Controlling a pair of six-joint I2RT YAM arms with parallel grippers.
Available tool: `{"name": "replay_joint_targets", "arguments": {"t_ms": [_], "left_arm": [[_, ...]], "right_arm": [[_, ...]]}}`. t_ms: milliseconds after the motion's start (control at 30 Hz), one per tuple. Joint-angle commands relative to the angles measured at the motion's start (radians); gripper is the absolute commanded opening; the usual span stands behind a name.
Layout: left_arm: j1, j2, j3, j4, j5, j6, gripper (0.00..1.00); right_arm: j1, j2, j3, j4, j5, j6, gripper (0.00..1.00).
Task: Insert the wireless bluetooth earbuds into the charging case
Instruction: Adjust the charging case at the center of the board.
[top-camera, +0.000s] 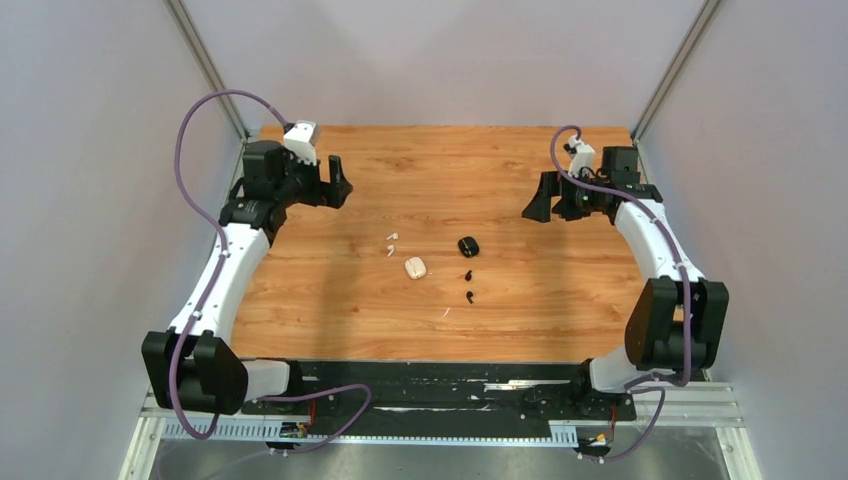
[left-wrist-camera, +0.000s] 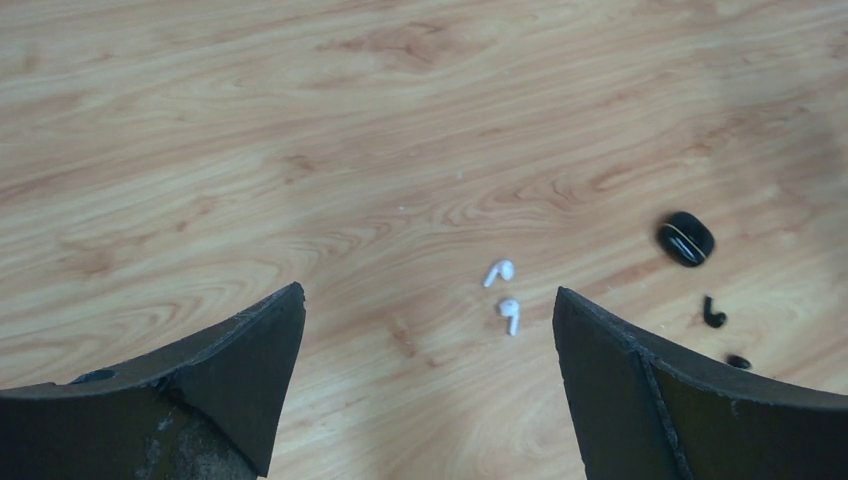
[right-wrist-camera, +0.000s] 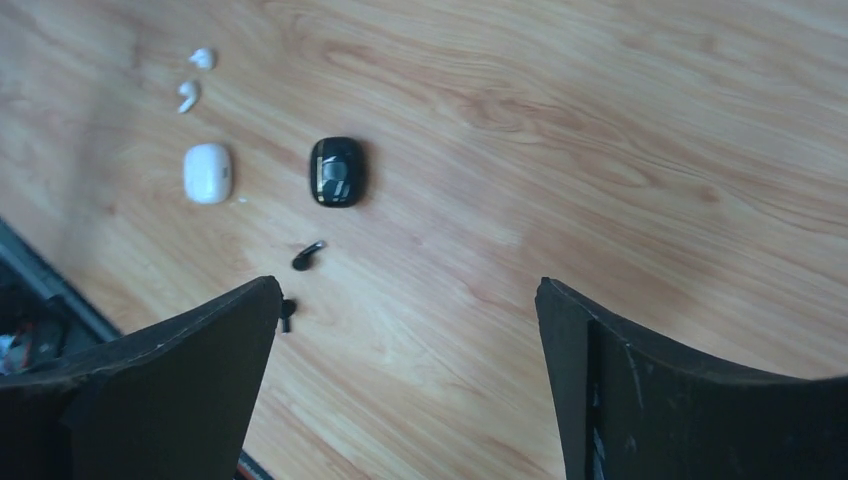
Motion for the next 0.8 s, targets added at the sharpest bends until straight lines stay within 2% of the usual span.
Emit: {"name": "replay_joint_targets", "arguments": {"t_ms": [0, 167, 333, 500, 600, 767], "left_arm": [[0.001, -0.036, -0.027, 0.008, 0.121, -0.078, 0.98], [0.001, -0.066, -0.086, 0.043, 0.11, -0.142, 0.98], [0.002, -0.101, -0.145, 0.047, -0.022, -0.194, 0.97], [0.001, -0.098, -0.139, 0.026, -0.048, -0.184, 0.97], [0.001, -0.091, -0.139, 0.041, -0.05, -0.19, 0.97], [0.001, -0.085, -0.146, 0.064, -0.06, -0.2, 0.96]], "right_arm": [[0.027, 0.088, 0.05, 0.047, -0.233, 0.034, 1.0], [0.171, 0.188, 0.15, 0.046, -0.018, -0.016, 1.0], [0.317, 0.328, 0.274, -0.028, 0.159, -0.134, 1.0], [0.384, 0.385, 0.288, 0.01, 0.306, -0.035, 0.69], [0.434, 0.385, 0.242, 0.04, 0.415, -0.001, 0.58], [0.499, 0.386, 0.205, 0.049, 0.436, 0.022, 0.55]]}}
